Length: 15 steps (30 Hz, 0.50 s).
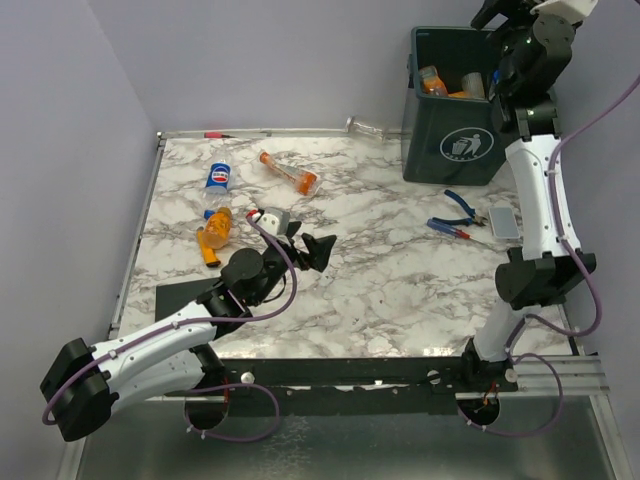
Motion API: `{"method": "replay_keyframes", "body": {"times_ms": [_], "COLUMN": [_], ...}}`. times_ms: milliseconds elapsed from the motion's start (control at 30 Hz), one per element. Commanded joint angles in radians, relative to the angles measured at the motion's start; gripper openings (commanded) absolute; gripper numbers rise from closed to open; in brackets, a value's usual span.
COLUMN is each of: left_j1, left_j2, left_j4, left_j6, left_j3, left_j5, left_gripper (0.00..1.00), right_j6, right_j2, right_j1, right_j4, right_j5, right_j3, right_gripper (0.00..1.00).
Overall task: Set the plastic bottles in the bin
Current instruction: Place the plastic bottle in the trash bin, then pick up the plastic bottle at the center of the board.
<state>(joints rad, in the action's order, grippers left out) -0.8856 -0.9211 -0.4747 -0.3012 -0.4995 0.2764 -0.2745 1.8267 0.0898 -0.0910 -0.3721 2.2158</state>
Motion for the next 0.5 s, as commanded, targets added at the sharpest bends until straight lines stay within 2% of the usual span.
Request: {"method": "replay_keyframes", "body": {"times_ms": [0, 100, 167, 267, 467], "left_j1": [-0.004, -0.003, -0.003, -0.004, -0.003], "left_j2": [0.012, 0.007, 0.003, -0.006, -0.021], "left_j4": [0.015, 0.023, 0.028, 0.031, 0.034], "left_j6": [0.027, 0.033, 0.036, 0.037, 0.034], "left_j3": [-0.036, -0.040, -0.042, -0.043, -0.049], "left_j5": [0.013, 0.018, 0.021, 0.022, 0.008], "left_gripper": [0.99, 0.99, 0.99, 0.99, 0.99], "right_j6": [-0.070, -0.178, -0.282, -0.356, -0.391], "right_j2": [-0.077, -0.069, -0.089, -0.114, -0.066], "right_j1": [0.030, -0.043, -0.107, -0.160, -0.188], "right_j4": [-0.050, -0.155, -0.171, -0.141, -0.124], "right_j5": [0.009, 0.020, 0.062, 0.087, 0.023], "right_j3": [-0.013, -0.023, -0.093, -0.198, -0.230], "right_gripper": [0.92, 0.73, 0.61, 0.53, 0.45]}}
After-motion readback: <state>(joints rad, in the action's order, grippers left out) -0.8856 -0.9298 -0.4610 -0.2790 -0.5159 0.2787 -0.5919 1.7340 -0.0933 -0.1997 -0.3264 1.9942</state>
